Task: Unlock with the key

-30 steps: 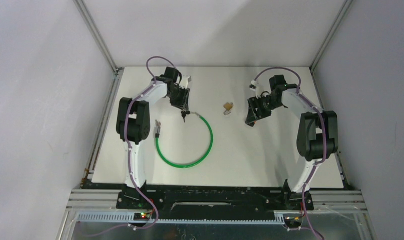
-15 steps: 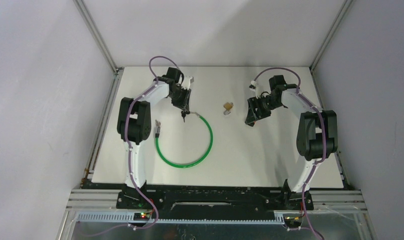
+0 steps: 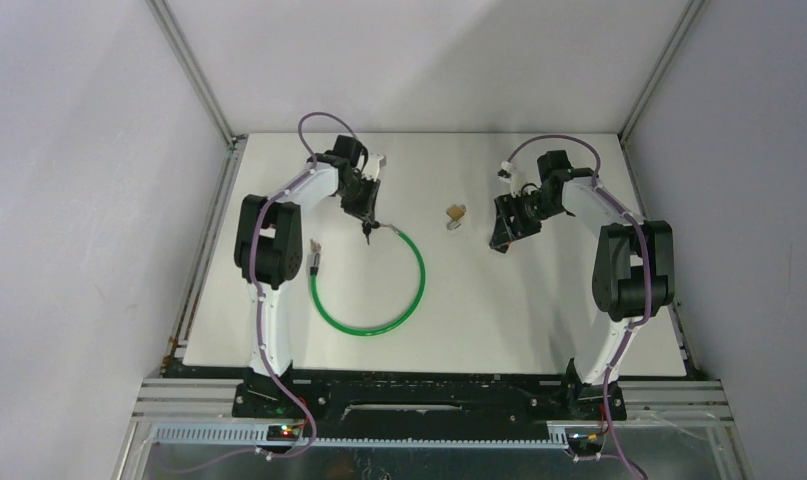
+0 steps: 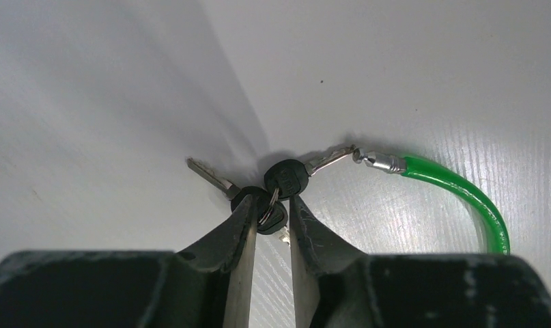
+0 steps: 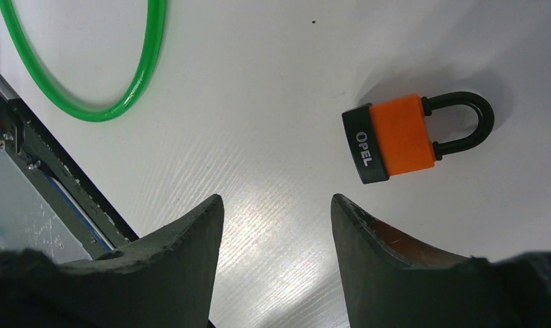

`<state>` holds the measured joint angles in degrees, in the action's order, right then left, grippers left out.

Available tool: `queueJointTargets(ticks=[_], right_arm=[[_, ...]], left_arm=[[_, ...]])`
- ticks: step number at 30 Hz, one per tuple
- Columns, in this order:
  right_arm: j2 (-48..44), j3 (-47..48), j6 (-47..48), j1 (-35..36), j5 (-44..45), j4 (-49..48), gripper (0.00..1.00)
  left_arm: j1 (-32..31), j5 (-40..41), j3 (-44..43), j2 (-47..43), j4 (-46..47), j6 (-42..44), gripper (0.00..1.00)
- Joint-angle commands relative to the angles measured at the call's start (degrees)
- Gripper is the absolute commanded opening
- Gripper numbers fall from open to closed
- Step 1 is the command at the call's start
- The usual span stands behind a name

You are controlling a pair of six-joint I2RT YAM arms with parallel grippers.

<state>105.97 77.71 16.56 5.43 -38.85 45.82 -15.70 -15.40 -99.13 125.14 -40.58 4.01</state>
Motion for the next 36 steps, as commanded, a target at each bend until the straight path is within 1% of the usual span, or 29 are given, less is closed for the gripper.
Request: queueJointTargets(ticks=[1, 10, 17, 22, 27, 30, 33, 36], right_arm=[[-0.39, 0.17, 0.65, 0.0, -1.39, 0.44, 0.61], [-0.49, 0.18, 0.72, -0.06, -1.58, 0.51, 0.61], [-1.53, 0.16, 0.75, -0.13, -2.03, 0.41, 0.61], [-3.08, 0.16, 0.74, -0.08, -3.96, -0.07, 0.61], [-8.19, 0.18, 2.17, 0.97, -7.43, -0.99, 0.62], [-12.0, 0.22, 3.53, 2.75, -9.81, -1.97, 0.64], [-14.64, 0.5, 4.09, 4.88, -11.78, -2.95, 0.65], [-15.86, 0.6, 1.96, 5.85, -16.64, -5.48, 0.66]], left_arm=[[-0.3, 0.47, -0.36, -0.28, -0.68, 0.13, 0.26], [-0.65, 0.26, -1.96, 1.47, -2.5, 0.09, 0.21], [-0.64, -0.27, -2.4, 1.39, -2.34, 0.0, 0.11], [-0.64, -3.75, -1.4, -1.54, -0.96, 0.42, 0.01], [-0.64, -7.36, 1.71, -8.01, 0.85, 2.84, 0.0], [-0.64, -11.78, 5.23, -13.37, 2.77, 4.67, 0.0], [-0.72, -19.99, 9.23, -18.68, 4.75, 5.89, 0.0], [-1.27, -27.78, 12.81, -23.38, 6.45, 6.58, 0.0]])
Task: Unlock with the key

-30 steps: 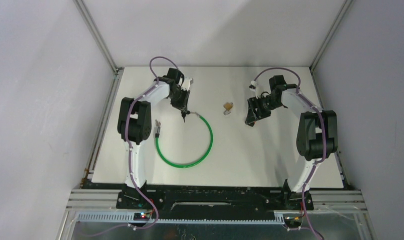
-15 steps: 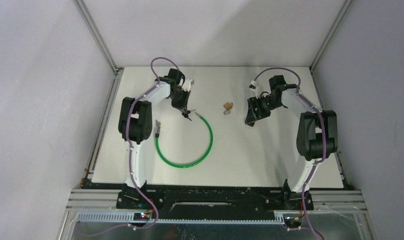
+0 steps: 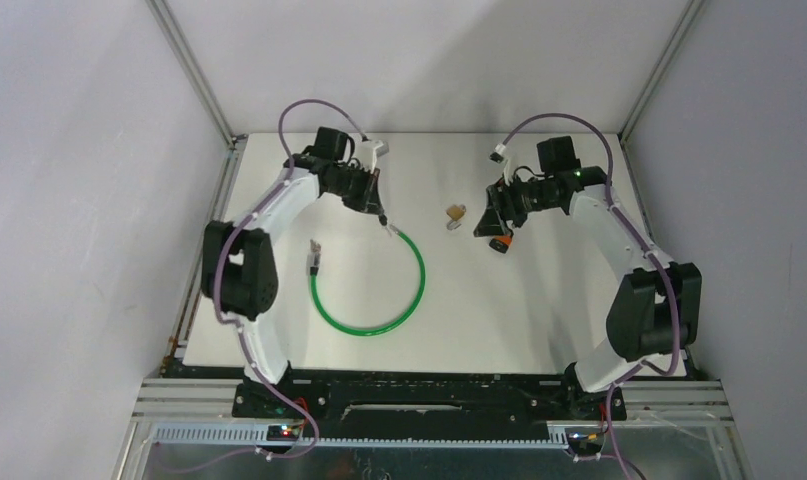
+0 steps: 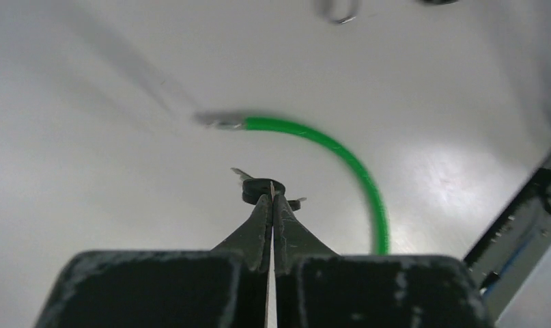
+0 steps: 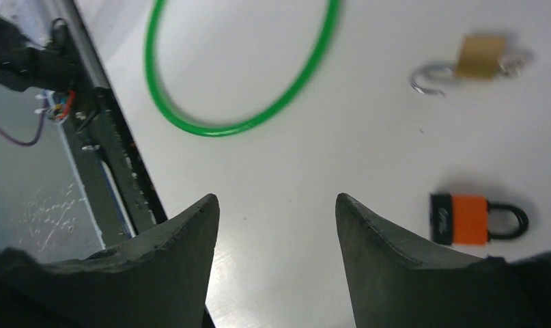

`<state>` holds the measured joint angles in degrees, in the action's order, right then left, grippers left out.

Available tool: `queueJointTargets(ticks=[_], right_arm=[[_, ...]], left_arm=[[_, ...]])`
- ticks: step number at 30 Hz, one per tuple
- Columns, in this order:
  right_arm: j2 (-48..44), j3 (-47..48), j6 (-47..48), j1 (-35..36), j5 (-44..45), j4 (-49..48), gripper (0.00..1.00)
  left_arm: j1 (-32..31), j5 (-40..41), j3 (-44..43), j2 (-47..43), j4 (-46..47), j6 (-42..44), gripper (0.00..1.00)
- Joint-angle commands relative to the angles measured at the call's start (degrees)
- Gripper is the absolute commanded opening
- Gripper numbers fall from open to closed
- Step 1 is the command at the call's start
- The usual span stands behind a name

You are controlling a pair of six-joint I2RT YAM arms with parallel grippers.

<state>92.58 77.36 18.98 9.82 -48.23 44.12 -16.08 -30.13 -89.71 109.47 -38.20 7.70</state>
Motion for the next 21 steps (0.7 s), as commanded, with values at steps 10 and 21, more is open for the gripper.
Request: queueJointTargets(ticks=[10, 21], right_arm=[[-4.95, 0.95, 1.51, 9.41, -19.07, -8.38, 0.74], [-8.75, 0.49, 10.61, 17.79, -18.91, -1.18, 0.66]], left_arm=[[-7.3, -34.15, 11.42, -21.01, 7.99, 6.6, 0.0], [-13.1, -40.5, 13.67, -25.71, 14.48, 1.44, 0.0]])
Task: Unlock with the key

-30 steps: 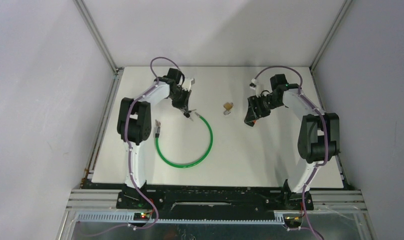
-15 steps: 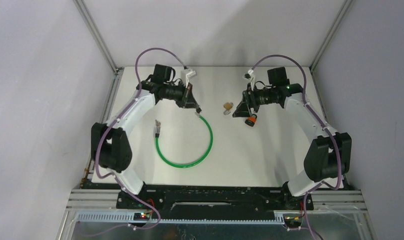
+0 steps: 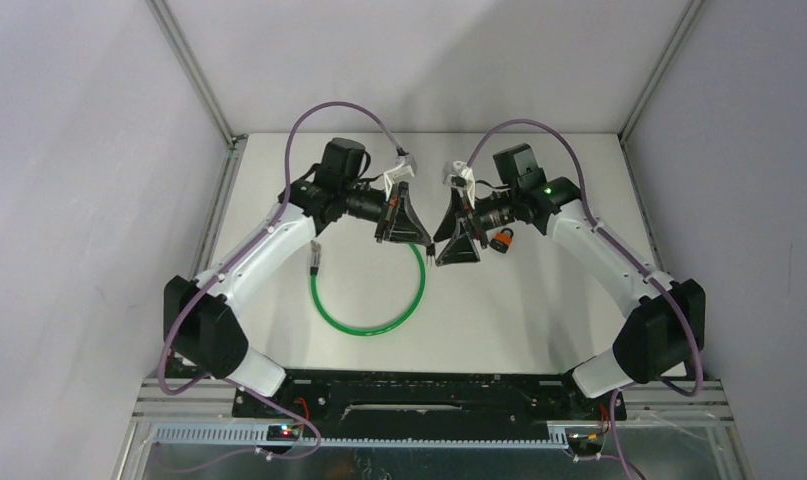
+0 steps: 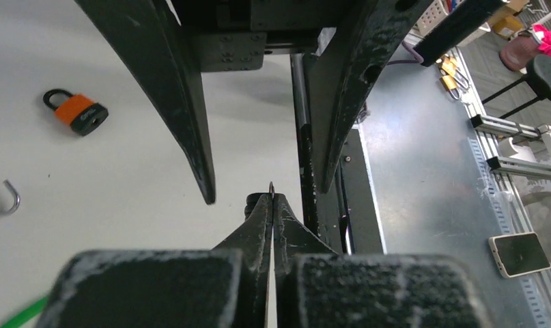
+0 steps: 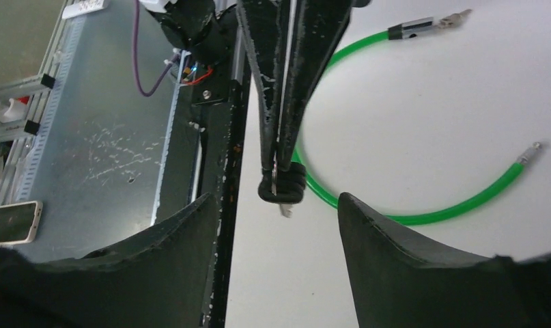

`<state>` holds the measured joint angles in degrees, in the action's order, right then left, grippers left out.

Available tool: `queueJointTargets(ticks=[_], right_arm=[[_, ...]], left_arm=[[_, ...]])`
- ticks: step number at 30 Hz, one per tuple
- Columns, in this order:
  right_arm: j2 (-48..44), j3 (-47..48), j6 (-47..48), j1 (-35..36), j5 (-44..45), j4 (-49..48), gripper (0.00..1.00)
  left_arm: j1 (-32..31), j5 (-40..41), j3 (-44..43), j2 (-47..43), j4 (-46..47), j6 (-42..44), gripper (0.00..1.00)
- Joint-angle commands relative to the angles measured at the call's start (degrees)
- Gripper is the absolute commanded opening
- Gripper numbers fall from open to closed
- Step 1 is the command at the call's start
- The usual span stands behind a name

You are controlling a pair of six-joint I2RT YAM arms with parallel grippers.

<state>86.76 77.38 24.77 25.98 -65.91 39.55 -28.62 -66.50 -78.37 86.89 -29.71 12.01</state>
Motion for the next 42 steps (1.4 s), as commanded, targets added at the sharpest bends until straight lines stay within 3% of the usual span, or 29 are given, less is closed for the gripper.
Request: queueJointTargets(ticks=[1, 9, 23, 28, 38, 42], right_arm=[[-3.36, -0.02, 5.28, 1.91, -0.78, 3.64, 0.64], [-4.48, -2.4, 5.05, 2.6, 0.11, 2.13, 0.48], [-4.39, -4.27, 1.83, 5.17, 4.16, -2.63, 0.45], [-4.72, -4.35, 2.37, 5.14, 4.71, -2.38, 0.38], [-5.79, -4.34, 2.71, 2.75, 4.71, -2.02, 0.43], [-5.85, -4.35, 2.8, 2.8, 3.93, -1.78, 0.35]], left_arm=[[-0.6, -4.27, 2.67, -3.47, 7.14, -3.76, 0.0], [-1.12, -4.8, 5.96, -5.15, 14.29, -8.97, 0.0], [-1.44, -5.15, 9.93, -7.2, 24.22, -17.25, 0.0], [-1.44, -5.18, 10.23, -7.32, 24.19, -16.99, 0.0], [-1.44, -5.21, 10.25, -7.29, 22.15, -14.82, 0.0], [-1.44, -5.17, 10.01, -7.09, 22.01, -14.89, 0.0]])
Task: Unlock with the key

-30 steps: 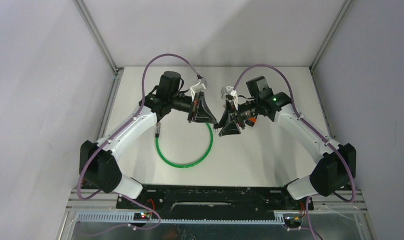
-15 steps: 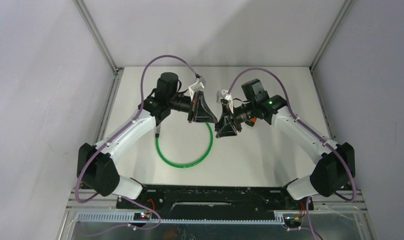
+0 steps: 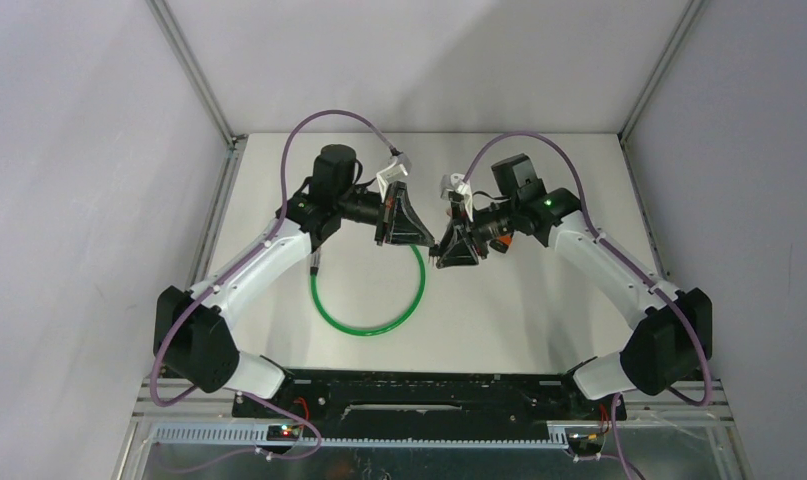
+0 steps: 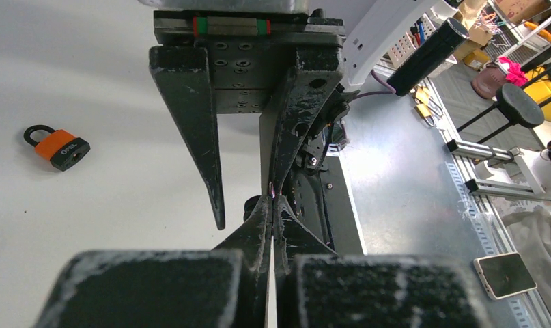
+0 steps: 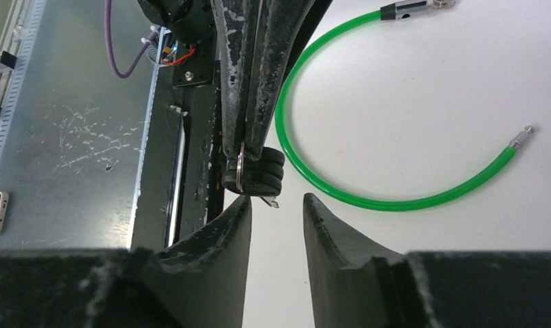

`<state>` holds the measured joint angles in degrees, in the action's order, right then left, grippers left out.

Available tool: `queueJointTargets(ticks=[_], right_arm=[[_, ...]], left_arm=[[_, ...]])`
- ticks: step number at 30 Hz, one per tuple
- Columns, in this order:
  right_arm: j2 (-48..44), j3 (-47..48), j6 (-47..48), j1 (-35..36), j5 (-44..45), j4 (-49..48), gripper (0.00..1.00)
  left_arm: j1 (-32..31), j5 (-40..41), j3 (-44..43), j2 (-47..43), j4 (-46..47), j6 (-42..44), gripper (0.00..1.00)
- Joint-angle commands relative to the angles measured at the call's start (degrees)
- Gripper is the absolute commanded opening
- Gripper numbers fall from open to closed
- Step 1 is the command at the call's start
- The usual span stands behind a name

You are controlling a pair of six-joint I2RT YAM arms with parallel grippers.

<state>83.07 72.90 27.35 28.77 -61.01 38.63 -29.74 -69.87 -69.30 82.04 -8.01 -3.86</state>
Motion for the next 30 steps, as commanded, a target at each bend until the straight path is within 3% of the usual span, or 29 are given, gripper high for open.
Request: queueJointTargets(ticks=[1, 4, 11, 16, 30], right_arm=[[-2.1, 0.13, 0.2, 0.1, -1.04, -0.92, 0.33], [-1.94, 0.15, 0.12, 0.53, -1.15, -1.01, 0.29], [-1.32, 0.13, -0.19, 1.52, -0.44, -1.4, 0.33], [-1.45, 0.13, 0.24, 1.36, -0.51, -1.03, 0.22], [-1.75, 0.13, 1.39, -0.29, -0.47, 0.19, 0.12]], left_arm=[[-0.32, -1.85, 0.92, -2.21, 0.36, 0.96, 0.0], [-0.32, -1.82, 0.88, -2.14, 0.35, 0.88, 0.0], [-0.32, -1.8, 0.83, -2.23, 0.62, 0.52, 0.0], [-0.3, -1.83, 1.09, -2.23, 0.69, 0.52, 0.0], [-0.15, -2.08, 1.09, -2.22, 0.18, 1.29, 0.0]])
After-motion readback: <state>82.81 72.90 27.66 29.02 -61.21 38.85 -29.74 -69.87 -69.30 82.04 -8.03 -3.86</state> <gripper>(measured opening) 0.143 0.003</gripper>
